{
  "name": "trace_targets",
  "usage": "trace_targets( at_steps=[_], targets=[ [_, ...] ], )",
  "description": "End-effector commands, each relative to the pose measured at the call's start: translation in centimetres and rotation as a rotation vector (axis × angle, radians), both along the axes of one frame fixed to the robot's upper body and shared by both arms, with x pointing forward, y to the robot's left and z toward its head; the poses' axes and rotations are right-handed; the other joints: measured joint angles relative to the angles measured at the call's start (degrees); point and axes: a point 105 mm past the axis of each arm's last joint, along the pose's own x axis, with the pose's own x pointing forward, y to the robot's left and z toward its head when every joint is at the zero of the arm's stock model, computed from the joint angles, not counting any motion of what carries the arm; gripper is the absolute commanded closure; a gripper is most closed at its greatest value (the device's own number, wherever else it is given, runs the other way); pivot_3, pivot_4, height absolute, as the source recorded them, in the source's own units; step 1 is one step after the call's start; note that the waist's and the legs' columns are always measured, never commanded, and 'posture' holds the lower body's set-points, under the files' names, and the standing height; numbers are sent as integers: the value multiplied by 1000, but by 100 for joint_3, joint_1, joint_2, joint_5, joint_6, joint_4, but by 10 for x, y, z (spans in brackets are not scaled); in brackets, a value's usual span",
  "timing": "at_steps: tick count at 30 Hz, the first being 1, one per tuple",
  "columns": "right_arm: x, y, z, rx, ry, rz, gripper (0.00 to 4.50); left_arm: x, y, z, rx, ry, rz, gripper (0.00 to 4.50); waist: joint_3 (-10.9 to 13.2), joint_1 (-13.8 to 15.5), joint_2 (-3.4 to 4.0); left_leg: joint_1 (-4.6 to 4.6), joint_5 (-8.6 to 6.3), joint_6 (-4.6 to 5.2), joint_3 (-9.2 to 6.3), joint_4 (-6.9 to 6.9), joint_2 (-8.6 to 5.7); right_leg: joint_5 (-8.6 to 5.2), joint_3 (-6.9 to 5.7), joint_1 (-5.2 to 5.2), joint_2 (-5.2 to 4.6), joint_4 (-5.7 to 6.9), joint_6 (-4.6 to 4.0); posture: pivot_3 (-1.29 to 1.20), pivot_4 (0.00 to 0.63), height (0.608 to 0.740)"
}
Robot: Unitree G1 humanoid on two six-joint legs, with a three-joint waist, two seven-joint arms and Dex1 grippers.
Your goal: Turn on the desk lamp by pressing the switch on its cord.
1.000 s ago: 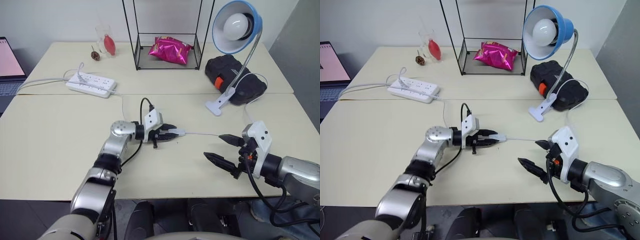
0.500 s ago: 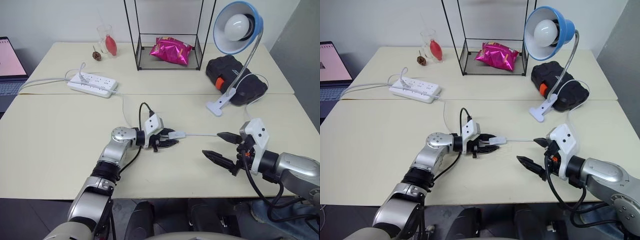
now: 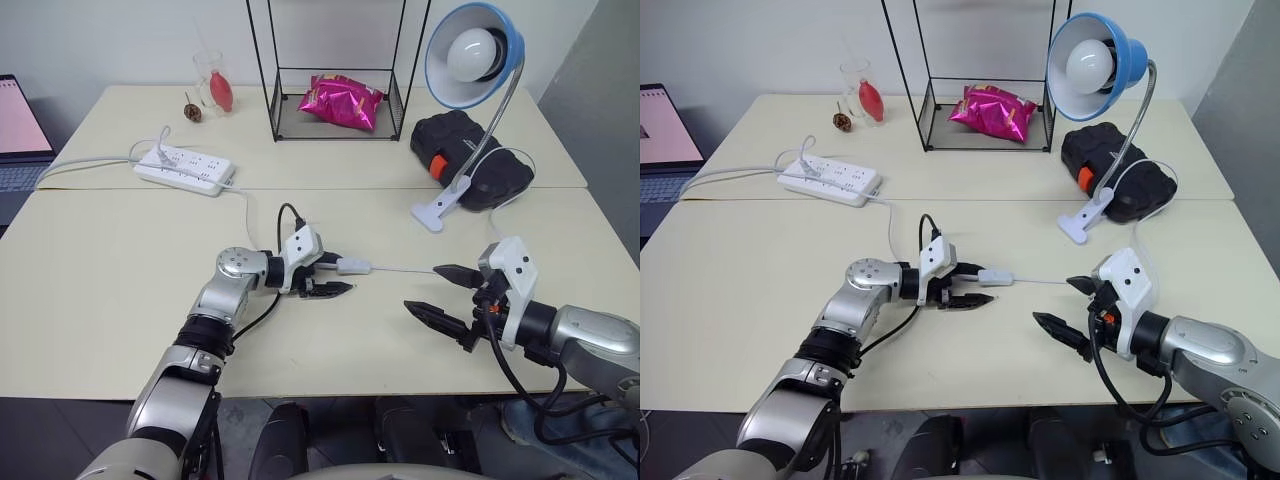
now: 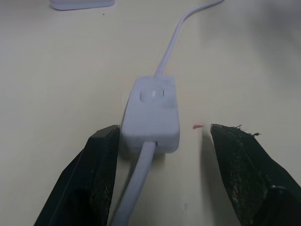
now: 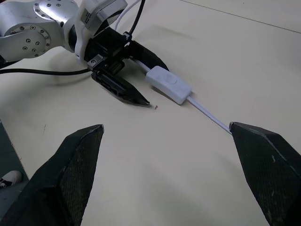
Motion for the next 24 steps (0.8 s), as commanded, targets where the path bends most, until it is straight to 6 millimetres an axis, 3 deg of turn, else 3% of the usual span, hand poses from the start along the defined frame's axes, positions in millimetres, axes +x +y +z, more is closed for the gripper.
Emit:
trace_targets(
  at_steps=[1,2,6,21,24],
  targets=[
    [-1,4,8,8,-43,21,0,5,0,7,2,-35,5,1297,0,0,0,0,0,0,0,0,0,0,0,0,0,0,0,0,150,740],
    [-1,4,8,8,-42,22,0,5,-1,7,0,-36,5,1297,0,0,0,0,0,0,0,0,0,0,0,0,0,0,0,0,150,740],
    [-2,5,7,10,-40,23,0,7,-6,11,-29,-33,13,2042,0,1,0,0,0,0,0,0,0,0,0,0,0,0,0,0,150,740],
    [-2,5,6,8,-34,23,0,7,-11,16,-58,-16,-4,2042,0,23,0,-5,0,0,0,0,-1,0,-1,-3,0,-3,0,0,150,740],
    [-2,5,5,6,-34,24,0,7,-11,17,-62,-19,-5,2781,0,23,0,-5,0,0,0,0,-1,0,0,-3,0,-3,0,0,150,740]
  ],
)
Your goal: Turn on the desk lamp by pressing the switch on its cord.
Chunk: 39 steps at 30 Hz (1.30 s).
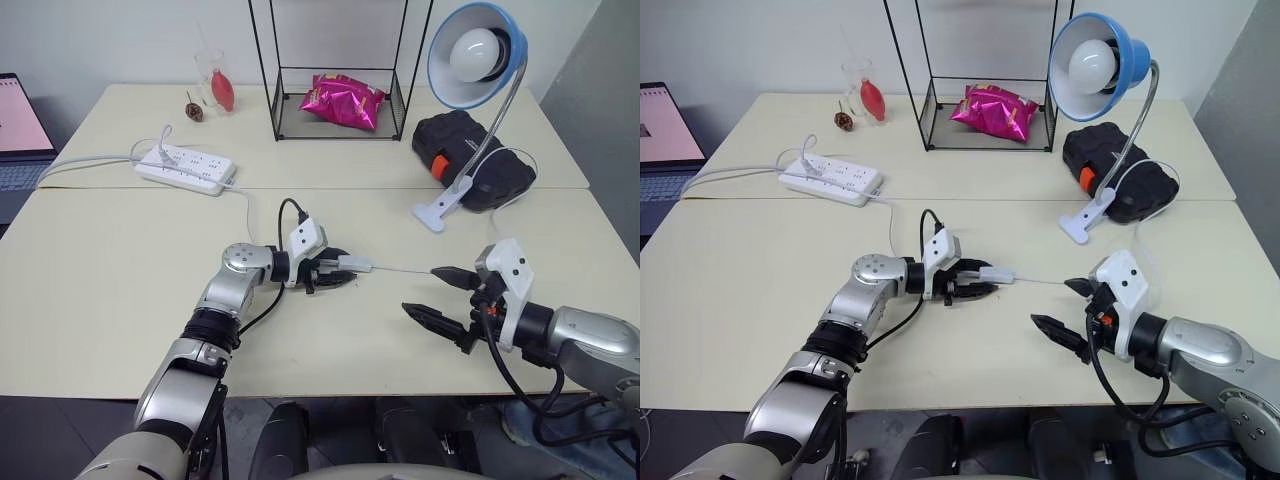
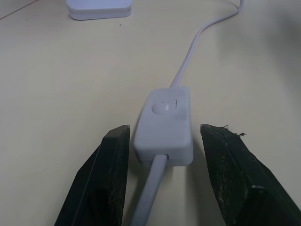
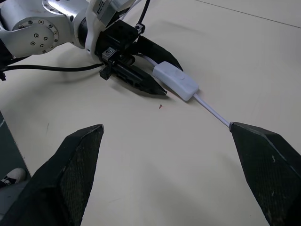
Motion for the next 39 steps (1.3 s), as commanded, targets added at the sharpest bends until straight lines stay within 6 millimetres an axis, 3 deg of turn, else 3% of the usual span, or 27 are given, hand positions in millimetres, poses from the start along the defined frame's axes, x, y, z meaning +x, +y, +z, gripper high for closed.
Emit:
trace_targets(
  at_steps=[1,3,11,18,25,34,39],
  targets=[
    [-1,2,8,5,-46,12,0,1,-2,12,-27,-34,-19,3020,0,0,0,0,0,0,0,0,0,0,0,0,0,0,0,0,150,740],
    [-1,2,8,3,-45,13,0,1,-2,12,-27,-35,-21,3373,0,0,0,0,0,0,0,0,0,0,0,0,0,0,0,0,150,740],
    [-3,3,6,8,-33,16,0,-2,-1,16,-45,-90,-18,3389,0,0,0,0,0,0,0,0,0,0,0,0,0,0,0,0,150,740],
    [-13,15,-3,239,68,-60,0,-13,-7,58,-196,-238,34,3389,0,17,0,-5,0,0,-5,-1,4,0,-2,-3,-1,0,0,0,150,740],
    [10,30,-1,498,93,-191,0,-24,-4,88,-326,-265,159,3389,-1,-18,1,3,0,0,-1,-1,5,1,3,-1,0,3,1,0,150,740],
    [53,59,28,892,205,-211,0,-32,-11,96,-365,-276,206,3389,-2,-54,3,-2,0,0,-2,-2,4,1,2,-5,1,1,0,0,150,740],
    [61,67,31,961,267,-210,0,-32,-11,93,-359,-274,213,3389,-2,-71,4,-5,0,0,-2,-4,4,6,2,-10,0,1,-8,0,150,740]
  ],
)
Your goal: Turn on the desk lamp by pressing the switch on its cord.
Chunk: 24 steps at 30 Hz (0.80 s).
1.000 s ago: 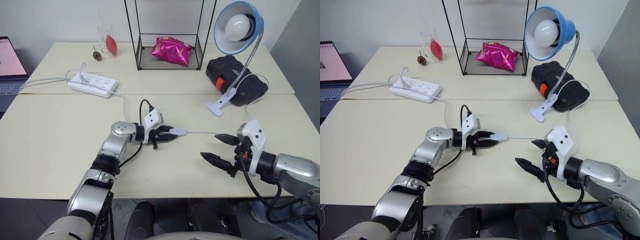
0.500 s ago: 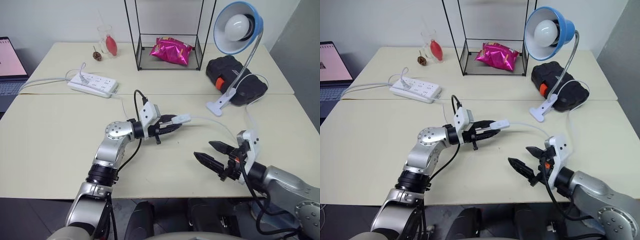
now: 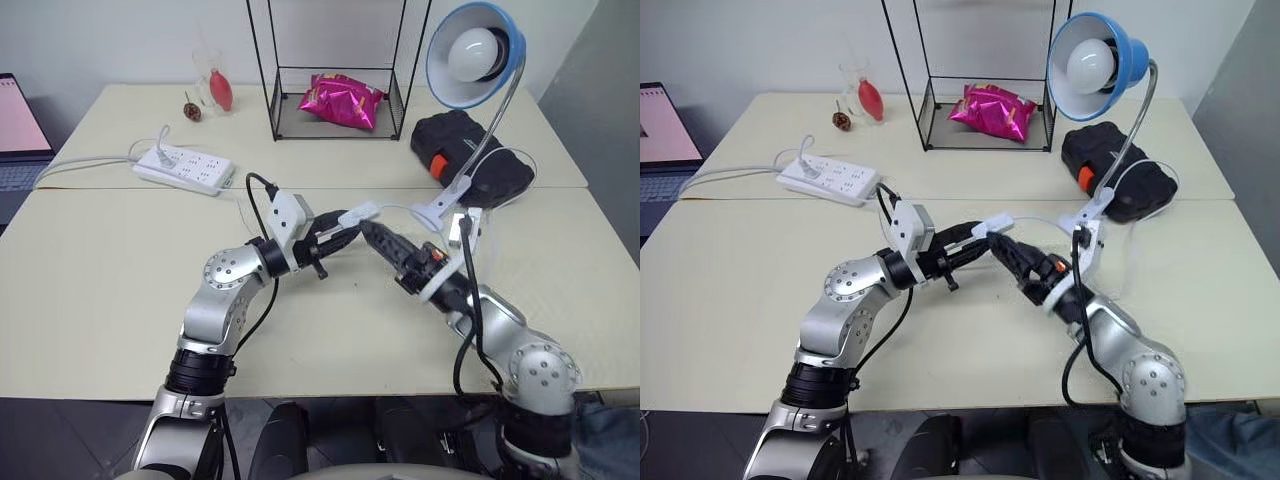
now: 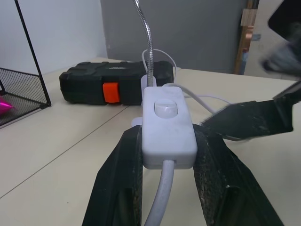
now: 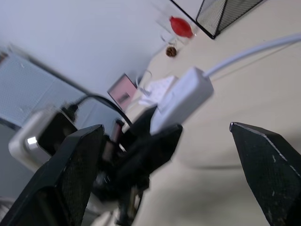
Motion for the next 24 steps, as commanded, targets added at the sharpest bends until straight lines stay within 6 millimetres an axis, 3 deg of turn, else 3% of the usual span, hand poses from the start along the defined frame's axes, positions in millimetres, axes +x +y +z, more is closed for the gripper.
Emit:
trace_targets(
  at_steps=[1,24],
  targets=[
    [3,2,8,71,10,3,0,-7,-4,12,-23,-52,-22,3389,0,0,0,0,0,0,0,0,0,0,0,0,0,0,0,0,150,740],
    [11,11,2,114,66,9,0,-13,-10,15,-9,-60,-43,3389,0,-15,0,-7,0,0,4,-3,0,-2,4,-14,1,1,4,0,150,740]
  ],
)
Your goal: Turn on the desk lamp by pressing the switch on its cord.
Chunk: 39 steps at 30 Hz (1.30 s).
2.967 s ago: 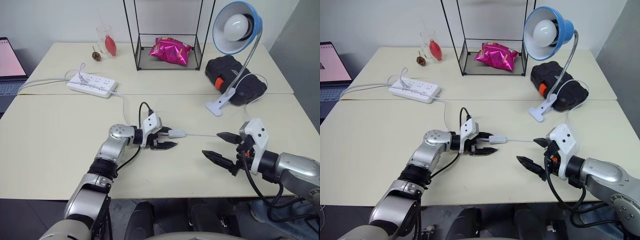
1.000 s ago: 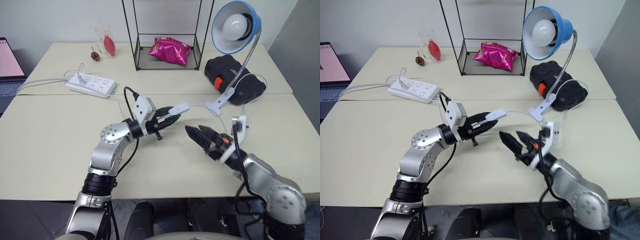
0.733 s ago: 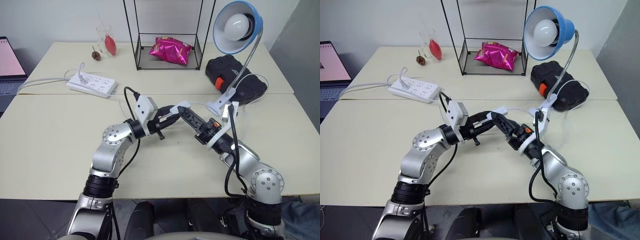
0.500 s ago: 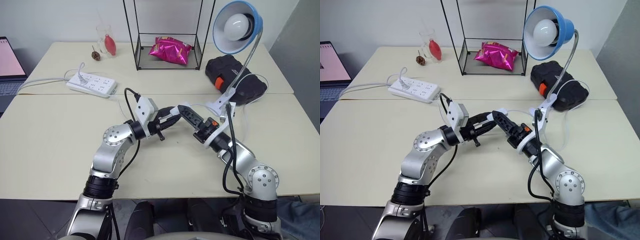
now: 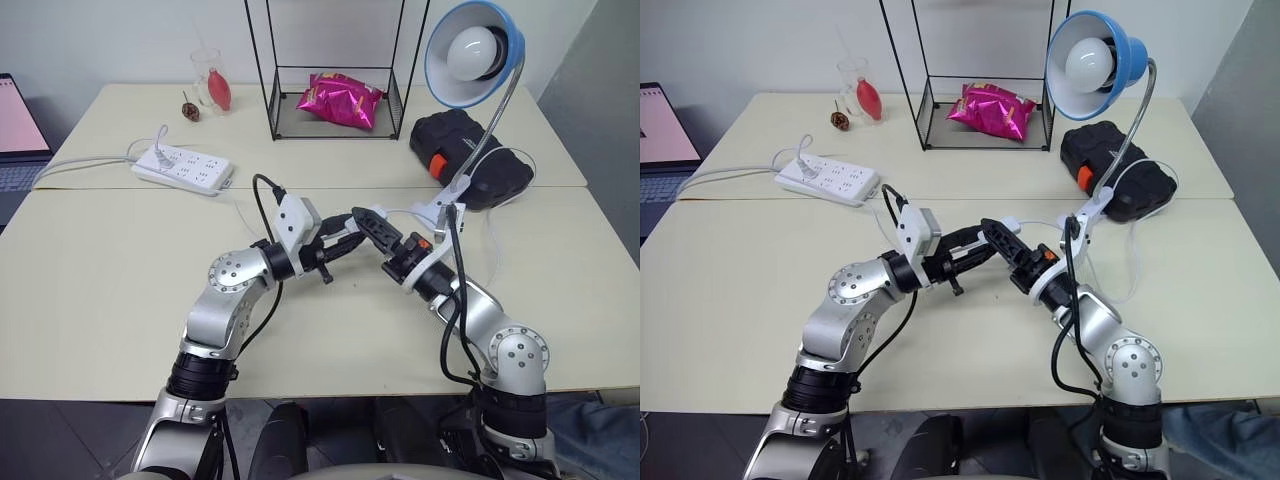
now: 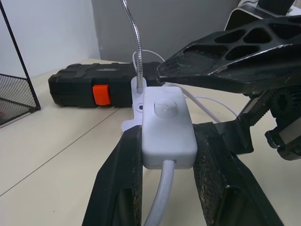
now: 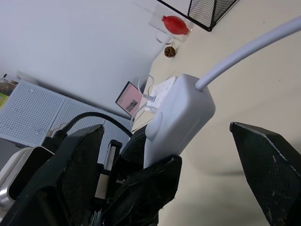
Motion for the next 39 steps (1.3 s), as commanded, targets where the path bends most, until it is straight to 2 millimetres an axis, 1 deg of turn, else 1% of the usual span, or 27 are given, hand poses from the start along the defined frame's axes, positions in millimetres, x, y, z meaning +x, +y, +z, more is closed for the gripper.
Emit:
trace_targets(
  at_steps=[1,2,4,5,11,15,19,21,34,36,39],
  targets=[
    [-3,3,11,34,-34,15,0,-6,-3,14,-21,-49,-18,3389,0,0,0,0,0,0,0,0,0,0,0,0,0,0,1,0,150,740],
    [-3,3,11,37,-33,14,0,-6,-3,14,-21,-48,-18,3389,0,0,0,0,0,0,0,0,0,-1,0,0,0,0,1,0,150,740],
    [-3,3,10,41,-31,11,366,-6,-3,14,-20,-48,-17,3389,0,0,0,0,0,0,0,0,0,-1,0,-1,0,0,1,0,150,740],
    [-3,2,10,42,-29,10,439,-6,-3,14,-20,-48,-17,3389,0,0,0,-1,0,0,0,0,0,-1,1,-1,0,0,1,0,150,740],
    [-2,2,9,53,-17,5,1871,-6,-3,14,-20,-46,-12,3389,0,0,0,-1,0,0,1,-1,0,-1,1,-3,0,0,2,0,150,740],
    [-3,3,8,52,-15,11,2639,-6,-3,15,-21,-45,-11,3389,0,0,0,-3,0,0,1,-1,0,-2,1,-4,0,0,3,0,150,740],
    [-3,4,8,48,-16,15,3578,-6,-4,15,-23,-46,-12,3389,0,-3,0,-4,0,0,2,-2,0,-2,2,-7,0,0,3,0,150,740],
    [-3,4,7,43,-16,16,3891,-6,-4,16,-24,-47,-12,3389,0,-4,0,-5,0,0,3,-3,1,-2,2,-9,0,0,3,0,150,740],
    [-2,4,7,50,-14,11,3912,-6,-4,16,-27,-49,-14,3390,0,-4,0,-10,0,0,4,-3,1,-2,4,-17,0,0,3,0,150,740],
    [-3,4,9,59,-26,13,3205,-6,-4,16,-27,-49,-13,3390,0,-4,0,-10,0,0,5,-4,1,-2,4,-17,0,0,3,0,150,740],
    [-3,3,11,68,-34,5,2567,-6,-4,16,-27,-50,-13,3390,0,-3,0,-11,0,0,5,-4,1,-2,4,-18,0,0,3,0,150,740]
  ],
)
